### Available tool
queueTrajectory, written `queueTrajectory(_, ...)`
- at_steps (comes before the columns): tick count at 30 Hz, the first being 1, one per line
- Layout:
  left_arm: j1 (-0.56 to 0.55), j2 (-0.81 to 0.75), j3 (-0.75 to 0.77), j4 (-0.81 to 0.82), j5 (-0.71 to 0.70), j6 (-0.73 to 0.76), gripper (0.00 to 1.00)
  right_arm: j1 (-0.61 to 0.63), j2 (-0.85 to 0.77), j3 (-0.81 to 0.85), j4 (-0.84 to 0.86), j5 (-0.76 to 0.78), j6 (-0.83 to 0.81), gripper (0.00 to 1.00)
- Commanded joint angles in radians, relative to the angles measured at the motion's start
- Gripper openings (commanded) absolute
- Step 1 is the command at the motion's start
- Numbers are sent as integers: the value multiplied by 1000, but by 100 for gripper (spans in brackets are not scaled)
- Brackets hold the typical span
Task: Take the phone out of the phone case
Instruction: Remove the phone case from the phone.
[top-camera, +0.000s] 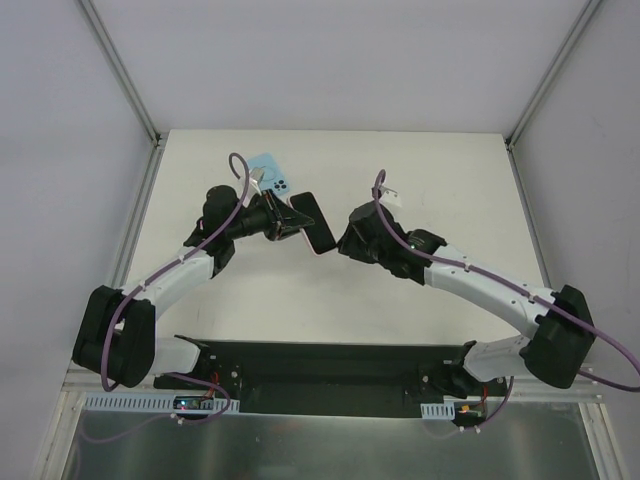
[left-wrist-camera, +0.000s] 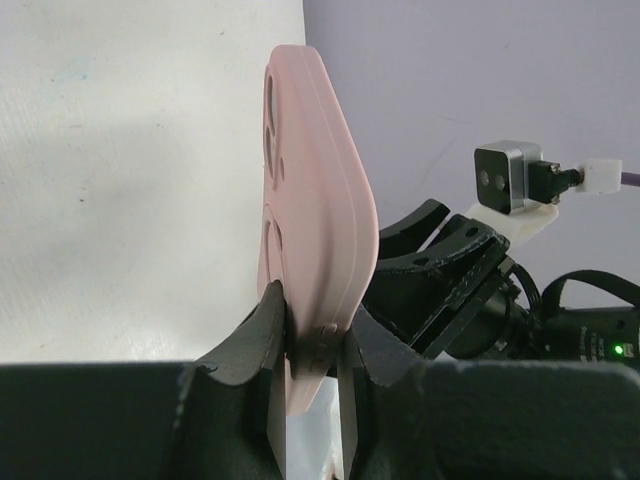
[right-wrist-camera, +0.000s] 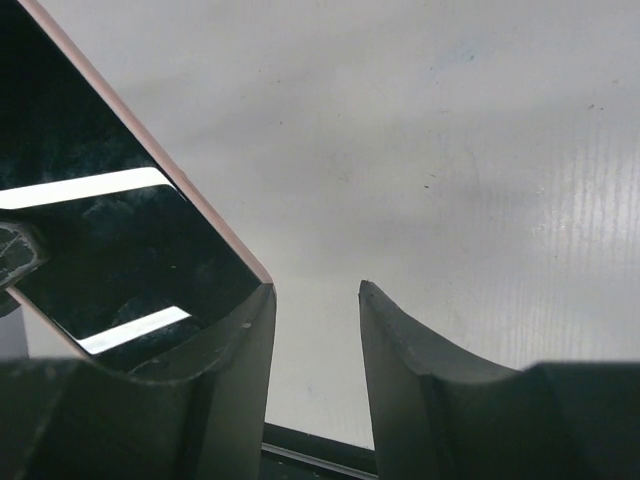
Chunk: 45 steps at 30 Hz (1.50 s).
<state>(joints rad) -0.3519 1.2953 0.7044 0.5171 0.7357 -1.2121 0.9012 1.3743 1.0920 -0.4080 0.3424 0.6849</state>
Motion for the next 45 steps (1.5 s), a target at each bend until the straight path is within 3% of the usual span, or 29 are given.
queueTrajectory(1,-35,-120,136,489,214,-280,0,-22,23,-141,-70,-98,-39,41)
queueTrajectory(5,-35,-103,122,566,209,-348,0,-106,-66,-386,388,-426,25,43)
queueTrajectory(8,-35,-93,109,601,200,-371,0,-119,-72,-418,552,-558,41,47)
queueTrajectory(13,-32,-62,104,687,192,-420,0,-152,-90,-492,768,-687,163,49)
queueTrajectory(16,-27,-57,116,690,192,-429,0,-176,-84,-563,996,-736,289,48)
queueTrajectory(20,-9,-50,127,718,194,-454,0,-193,-58,-633,1202,-755,418,41)
queueTrajectory(24,22,-47,127,745,208,-478,0,-205,-78,-665,1250,-738,439,40)
queueTrajectory(26,33,-45,122,750,217,-487,0,-219,-107,-679,1249,-731,432,46)
queueTrajectory(30,59,-41,93,777,238,-504,0,-240,-178,-696,1223,-720,409,49)
queueTrajectory(37,70,-13,76,839,240,-546,0,-265,-285,-682,1135,-704,361,47)
queueTrajectory(45,68,-14,75,833,246,-541,0,-266,-265,-620,1132,-730,346,44)
